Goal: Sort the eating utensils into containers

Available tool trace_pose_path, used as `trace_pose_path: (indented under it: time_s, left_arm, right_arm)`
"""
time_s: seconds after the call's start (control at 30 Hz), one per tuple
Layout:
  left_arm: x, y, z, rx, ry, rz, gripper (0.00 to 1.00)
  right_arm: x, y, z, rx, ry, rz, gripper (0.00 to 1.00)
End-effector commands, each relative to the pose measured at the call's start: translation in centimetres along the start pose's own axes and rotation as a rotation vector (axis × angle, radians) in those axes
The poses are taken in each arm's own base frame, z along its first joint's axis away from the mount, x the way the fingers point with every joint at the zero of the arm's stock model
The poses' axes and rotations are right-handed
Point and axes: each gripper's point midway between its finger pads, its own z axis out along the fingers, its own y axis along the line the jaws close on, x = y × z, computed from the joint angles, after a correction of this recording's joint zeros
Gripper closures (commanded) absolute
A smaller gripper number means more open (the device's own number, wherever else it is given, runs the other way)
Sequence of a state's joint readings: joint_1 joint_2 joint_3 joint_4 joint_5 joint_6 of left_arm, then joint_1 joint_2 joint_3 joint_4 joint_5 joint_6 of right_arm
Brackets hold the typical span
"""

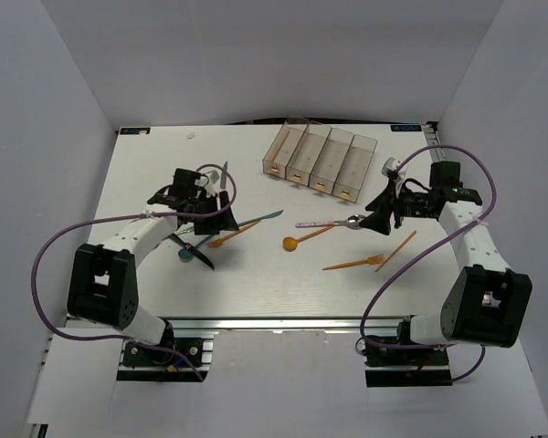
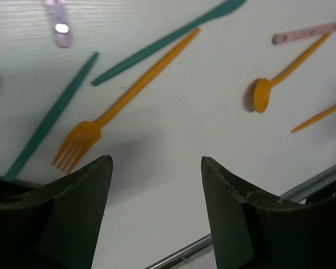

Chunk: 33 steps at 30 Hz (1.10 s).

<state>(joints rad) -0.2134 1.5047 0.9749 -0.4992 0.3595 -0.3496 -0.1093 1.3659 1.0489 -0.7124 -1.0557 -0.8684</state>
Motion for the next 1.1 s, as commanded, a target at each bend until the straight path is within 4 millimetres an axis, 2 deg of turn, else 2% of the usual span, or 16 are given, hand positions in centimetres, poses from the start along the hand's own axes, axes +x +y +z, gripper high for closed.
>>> trace_pose_path:
  time_s: [0.0,0.33,0.43,0.47,0.53,0.6,0.63,0.73,0.77,0.8,0.83,0.87,0.9,0.93,0.97,1.07]
  left_arm:
    - [0.1,-4.0,-0.8,0.083,-0.031,0.166,0.25]
    - [3.2,-13.7,0.6,0.332,-0.013,0.366,0.26]
    - [3.2,-17.7,1.0,0.452,-0.052,0.393,0.26]
    - [3.9,-19.3,1.2,0.489,-0.039,0.401,0.26]
    - [5.4,-21.6,2.6,0.529,0.004,0.41,0.26]
    - [5.0,-24.4,4.0,0.579,-0.006,0.435,0.26]
    - [5.1,-27.0,3.8,0.625,-0.01,0.459,0.27]
    - [6.9,-30.1,6.5,0.678,0.034,0.479,0.28]
    - [6.0,-32.3,6.3,0.711,0.004,0.494,0.28]
    - [6.1,-33.5,6.8,0.724,0.003,0.502,0.28]
    - [7.7,-34.1,8.8,0.722,0.042,0.512,0.28]
    - [6.7,-36.4,8.6,0.758,0.0,0.533,0.29]
    - [7.1,-37.4,9.1,0.774,0.004,0.542,0.3]
    - [8.7,-37.9,11.1,0.777,0.038,0.551,0.32]
    - [7.7,-40.2,10.7,0.813,0.0,0.563,0.33]
    - [9.9,-42.1,13.5,0.827,0.011,0.59,0.34]
  right_arm:
    - [-1.1,-0.1,-0.3,-0.005,-0.011,-0.039,0.33]
    - [-2.6,-0.5,-1.3,0.019,0.003,-0.124,0.32]
    - [-2.5,-1.4,-1.9,0.073,0.026,-0.088,0.32]
    - [-2.0,-2.8,-2.5,0.139,0.055,-0.084,0.32]
    - [-1.8,-3.9,-3.5,0.211,0.061,-0.016,0.32]
    - [-1.3,-5.6,-5.5,0.308,0.047,0.076,0.33]
    - [-1.1,-6.1,-6.1,0.338,0.041,0.109,0.33]
    - [-0.5,-7.6,-8.7,0.433,-0.002,0.219,0.33]
    - [-0.2,-8.2,-10.0,0.47,-0.023,0.25,0.33]
    - [-0.6,-8.5,-10.8,0.49,-0.041,0.259,0.33]
    - [-0.6,-8.8,-11.8,0.515,-0.061,0.289,0.33]
    - [-0.9,-8.9,-12.4,0.526,-0.065,0.293,0.34]
    - [-1.0,-9.0,-12.7,0.532,-0.069,0.298,0.34]
    - [-1.0,-8.9,-13.0,0.536,-0.068,0.299,0.34]
    - [-1.0,-8.8,-13.3,0.545,-0.071,0.308,0.34]
    - [-1.2,-8.4,-13.9,0.555,-0.089,0.307,0.34]
